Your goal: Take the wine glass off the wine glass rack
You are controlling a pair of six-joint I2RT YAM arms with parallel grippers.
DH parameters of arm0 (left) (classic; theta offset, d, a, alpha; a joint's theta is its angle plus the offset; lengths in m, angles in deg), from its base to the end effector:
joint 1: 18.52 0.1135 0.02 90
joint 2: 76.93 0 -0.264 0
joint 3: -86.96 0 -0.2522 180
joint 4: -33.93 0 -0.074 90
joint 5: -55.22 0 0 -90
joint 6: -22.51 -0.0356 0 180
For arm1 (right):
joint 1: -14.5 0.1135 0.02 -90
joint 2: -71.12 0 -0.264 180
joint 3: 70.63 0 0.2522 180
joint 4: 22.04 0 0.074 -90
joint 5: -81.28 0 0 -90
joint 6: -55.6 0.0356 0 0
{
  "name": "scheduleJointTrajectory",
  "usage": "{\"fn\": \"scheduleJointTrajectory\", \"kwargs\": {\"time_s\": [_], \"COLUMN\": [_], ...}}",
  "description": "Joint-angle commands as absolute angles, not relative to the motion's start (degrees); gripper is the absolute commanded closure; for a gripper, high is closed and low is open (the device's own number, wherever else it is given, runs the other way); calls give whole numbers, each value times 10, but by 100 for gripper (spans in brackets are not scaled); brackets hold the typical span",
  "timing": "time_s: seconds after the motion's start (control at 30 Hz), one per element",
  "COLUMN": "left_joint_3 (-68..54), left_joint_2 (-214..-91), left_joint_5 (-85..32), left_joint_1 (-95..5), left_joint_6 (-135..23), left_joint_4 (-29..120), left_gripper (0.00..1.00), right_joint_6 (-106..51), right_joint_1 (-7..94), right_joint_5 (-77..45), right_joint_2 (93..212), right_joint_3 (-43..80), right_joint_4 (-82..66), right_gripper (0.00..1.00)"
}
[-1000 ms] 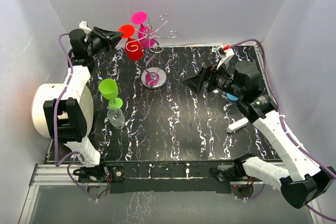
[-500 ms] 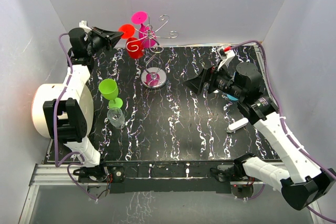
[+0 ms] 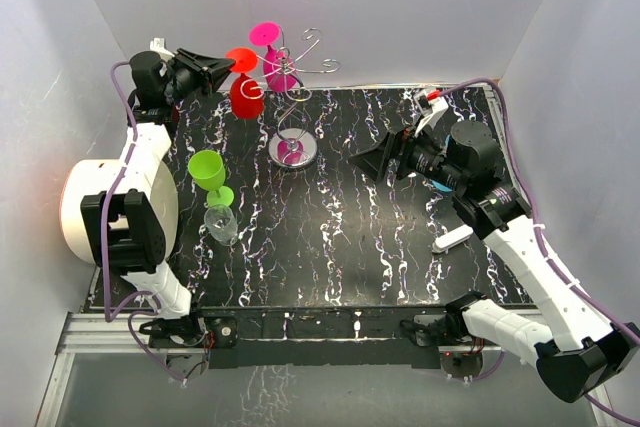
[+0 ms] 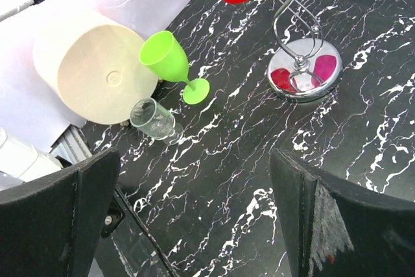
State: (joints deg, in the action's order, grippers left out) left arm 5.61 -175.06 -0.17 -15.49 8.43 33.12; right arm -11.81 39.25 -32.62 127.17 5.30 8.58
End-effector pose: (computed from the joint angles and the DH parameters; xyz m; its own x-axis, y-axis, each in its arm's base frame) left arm 0.4133 0.0016 0.3795 -0.5022 -0.8260 -0.2560 0.1498 0.2084 -0.9665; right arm 0.1887 0.1029 0.3984 -0.4421 0.1829 -0.8781 -0.6221 0.6427 0.4471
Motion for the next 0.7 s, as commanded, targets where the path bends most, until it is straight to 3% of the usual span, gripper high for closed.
{"fn": "scheduleJointTrajectory", "kwargs": {"time_s": [0.0, 0.2, 0.4, 0.67], "left_joint_3": [74, 70, 64, 46], "left_joint_2": [-1690, -1676, -1659, -1642], "left_joint_5": [0, -4, -12, -21], "left_joint_1": [-155, -155, -155, -155], "left_joint_6": [83, 76, 64, 53], "left_joint_4": [308, 321, 338, 366], "left_gripper": [82, 85, 64, 58], "right_joint_6": [-120, -118, -116, -113], "right_joint_1": [395, 395, 396, 395], "right_joint_5": [-325, -327, -331, -335], "right_joint_2": [1258, 1257, 1260, 1264], "right_joint_3": [53, 50, 49, 48], "right_joint_4": [56, 54, 49, 42], "right_gripper": [2, 2, 2, 2]}}
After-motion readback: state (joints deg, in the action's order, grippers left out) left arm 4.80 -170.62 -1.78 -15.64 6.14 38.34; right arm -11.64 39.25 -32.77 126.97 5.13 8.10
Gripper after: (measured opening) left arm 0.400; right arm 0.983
